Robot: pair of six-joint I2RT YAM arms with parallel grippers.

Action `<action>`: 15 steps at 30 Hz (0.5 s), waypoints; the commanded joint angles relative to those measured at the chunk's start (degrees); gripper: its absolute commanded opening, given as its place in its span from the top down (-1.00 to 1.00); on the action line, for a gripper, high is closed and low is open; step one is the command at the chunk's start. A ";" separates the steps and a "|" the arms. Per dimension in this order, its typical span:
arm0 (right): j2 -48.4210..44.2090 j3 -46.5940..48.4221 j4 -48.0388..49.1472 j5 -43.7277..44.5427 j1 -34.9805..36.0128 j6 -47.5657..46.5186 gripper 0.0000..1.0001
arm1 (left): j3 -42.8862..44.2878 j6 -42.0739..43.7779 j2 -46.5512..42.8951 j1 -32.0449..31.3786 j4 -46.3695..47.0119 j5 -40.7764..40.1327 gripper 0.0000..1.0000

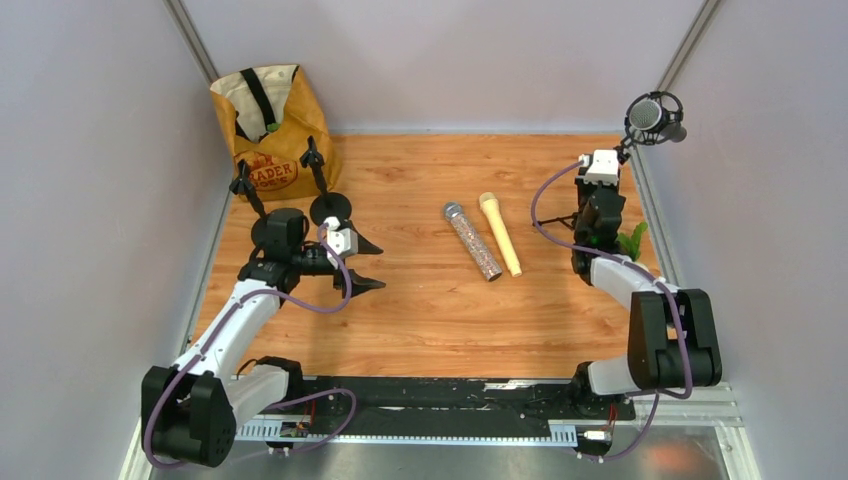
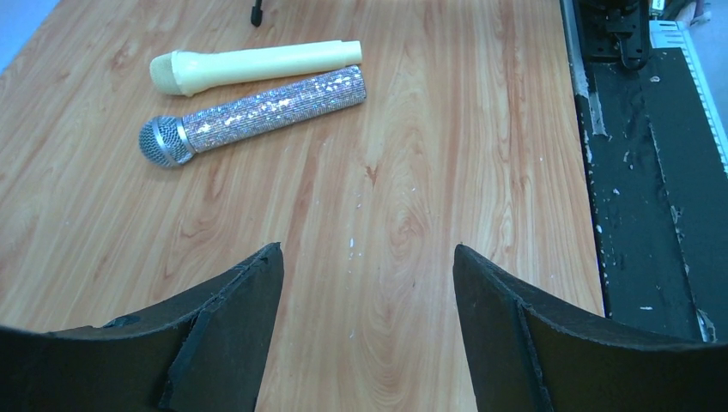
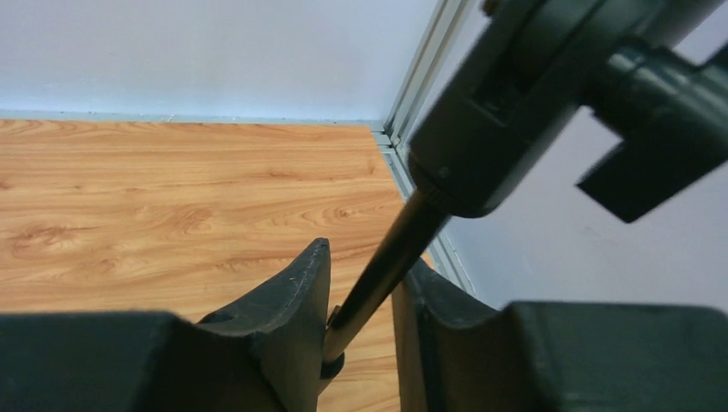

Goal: Remove the microphone from the stand

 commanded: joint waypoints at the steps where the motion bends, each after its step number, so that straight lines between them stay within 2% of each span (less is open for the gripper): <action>1: 1.18 0.93 5.55 -0.40 -0.81 -0.68 0.48 | 2.87 1.63 0.13 -0.31 -0.48 2.02 -0.59; 5: 1.97 1.55 5.56 -1.45 -1.33 -0.59 1.00 | 3.13 1.54 0.13 -0.31 -0.74 2.02 -0.60; 15: -2.32 1.37 5.03 -4.43 -1.33 -0.85 1.00 | 3.48 1.46 -0.14 -0.22 -1.00 2.02 -0.60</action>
